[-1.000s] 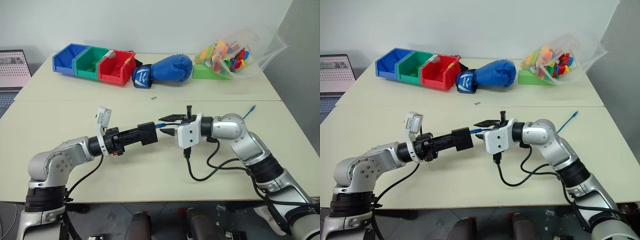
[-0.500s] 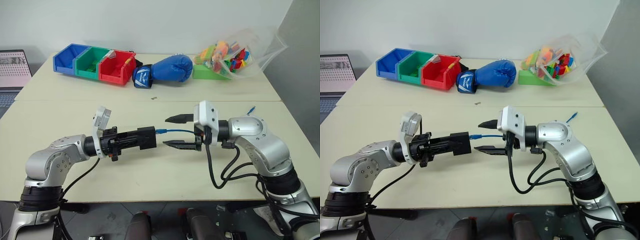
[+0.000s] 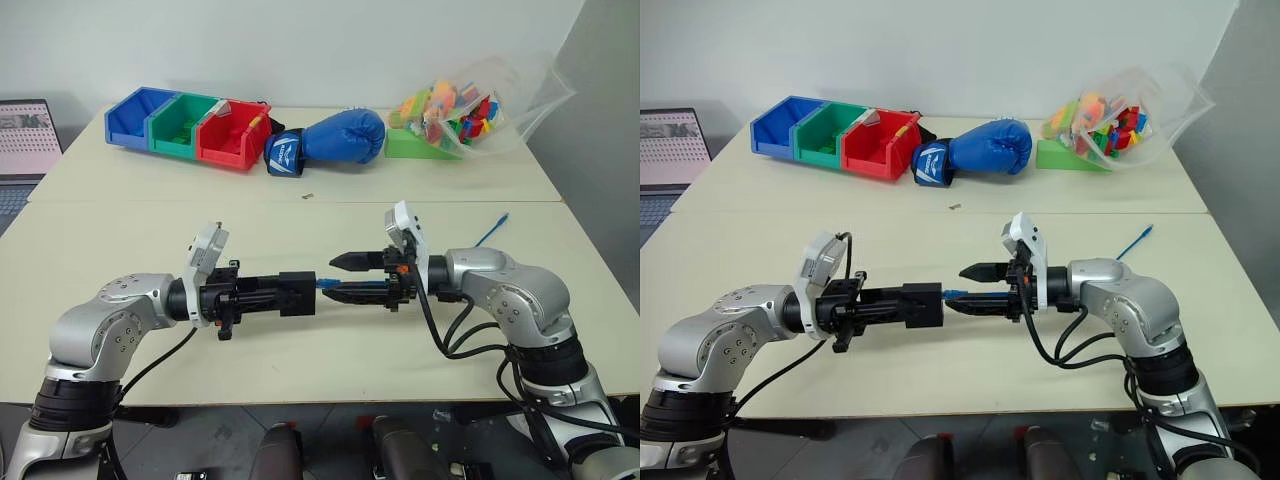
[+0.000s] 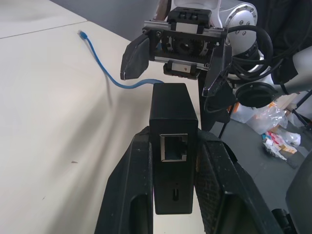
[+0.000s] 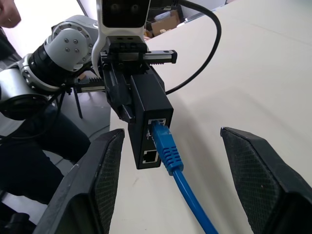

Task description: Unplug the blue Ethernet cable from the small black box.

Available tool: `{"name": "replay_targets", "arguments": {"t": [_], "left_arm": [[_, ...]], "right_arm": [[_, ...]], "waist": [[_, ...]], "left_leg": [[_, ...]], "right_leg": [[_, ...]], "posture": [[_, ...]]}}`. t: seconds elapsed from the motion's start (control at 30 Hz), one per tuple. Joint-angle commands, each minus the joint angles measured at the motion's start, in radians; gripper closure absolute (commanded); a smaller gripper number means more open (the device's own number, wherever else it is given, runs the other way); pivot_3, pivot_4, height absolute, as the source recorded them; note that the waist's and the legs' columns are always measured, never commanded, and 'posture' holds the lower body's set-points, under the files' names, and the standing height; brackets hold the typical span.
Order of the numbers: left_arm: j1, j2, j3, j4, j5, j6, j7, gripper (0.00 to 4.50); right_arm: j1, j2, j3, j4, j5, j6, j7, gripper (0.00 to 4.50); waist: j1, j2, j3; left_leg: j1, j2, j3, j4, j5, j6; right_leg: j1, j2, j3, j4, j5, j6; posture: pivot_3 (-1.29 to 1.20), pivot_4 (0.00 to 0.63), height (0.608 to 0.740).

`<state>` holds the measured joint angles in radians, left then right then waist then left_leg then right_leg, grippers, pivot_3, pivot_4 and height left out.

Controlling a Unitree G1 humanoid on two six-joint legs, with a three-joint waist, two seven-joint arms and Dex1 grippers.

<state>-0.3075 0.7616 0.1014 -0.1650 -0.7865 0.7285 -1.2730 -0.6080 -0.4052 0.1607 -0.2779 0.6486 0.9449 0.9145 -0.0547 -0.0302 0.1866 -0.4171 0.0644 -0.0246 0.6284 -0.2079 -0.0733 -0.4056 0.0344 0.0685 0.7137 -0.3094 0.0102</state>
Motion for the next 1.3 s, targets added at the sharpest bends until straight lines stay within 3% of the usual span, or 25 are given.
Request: {"name": "replay_targets", "arguments": {"t": [0.03, 0.73, 0.77, 0.9, 1.2, 1.3], "left_arm": [[0.0, 0.017, 0.012, -0.029, -0.001, -0.02, -0.014, 3.73], [0.009, 0.013, 0.01, -0.025, 0.011, -0.033, -0.025, 3.73], [0.009, 0.012, 0.01, -0.026, 0.011, -0.033, -0.024, 3.73], [0.01, 0.009, 0.012, -0.028, 0.009, -0.033, -0.019, 3.73], [0.014, 0.011, 0.003, -0.03, 0.015, -0.04, -0.027, 3.73], [0.023, 0.017, -0.005, -0.034, 0.024, -0.049, -0.04, 3.73]], "right_arm": [[-0.022, -0.002, -0.014, -0.011, 0.025, -0.006, 0.004, 1.18], [-0.036, 0.002, 0.033, 0.007, 0.011, -0.004, 0.0, 1.18], [-0.036, 0.002, 0.037, 0.008, 0.008, -0.006, 0.001, 1.53], [-0.037, -0.004, 0.056, 0.008, -0.003, -0.016, 0.008, 2.16], [-0.043, -0.008, 0.07, 0.017, -0.007, -0.024, 0.014, 4.12], [-0.046, -0.013, 0.067, 0.022, 0.0, -0.017, 0.025, 4.46]], "waist": [[0.0, 0.0, 0.0], [-0.001, 0.0, 0.0], [-0.001, 0.0, 0.0], [-0.001, 0.0, 0.0], [-0.001, 0.0, 0.0], [-0.001, 0.0, 0.0]], "left_leg": [[0.0, 0.0, 0.0, 0.0, 0.0, 0.0], [0.0, 0.0, 0.0, 0.0, 0.0, 0.0], [0.0, 0.0, 0.0, 0.0, 0.0, 0.0], [0.0, 0.0, 0.0, 0.0, 0.0, 0.0], [0.0, 0.0, 0.0, 0.0, 0.0, 0.0], [0.0, 0.0, 0.0, 0.0, 0.0, 0.0]], "right_leg": [[0.0, 0.0, 0.0, 0.0, 0.0, 0.0], [0.0, 0.0, 0.0, 0.0, 0.0, 0.0], [0.0, 0.0, 0.0, 0.0, 0.0, 0.0], [0.0, 0.0, 0.0, 0.0, 0.0, 0.0], [0.0, 0.0, 0.0, 0.0, 0.0, 0.0], [0.0, 0.0, 0.0, 0.0, 0.0, 0.0]], "posture": [[0.0, 0.15, 0.74], [0.0, 0.15, 0.74], [0.0, 0.15, 0.74], [0.0, 0.15, 0.74], [0.0, 0.15, 0.74], [0.0, 0.15, 0.74]]}}
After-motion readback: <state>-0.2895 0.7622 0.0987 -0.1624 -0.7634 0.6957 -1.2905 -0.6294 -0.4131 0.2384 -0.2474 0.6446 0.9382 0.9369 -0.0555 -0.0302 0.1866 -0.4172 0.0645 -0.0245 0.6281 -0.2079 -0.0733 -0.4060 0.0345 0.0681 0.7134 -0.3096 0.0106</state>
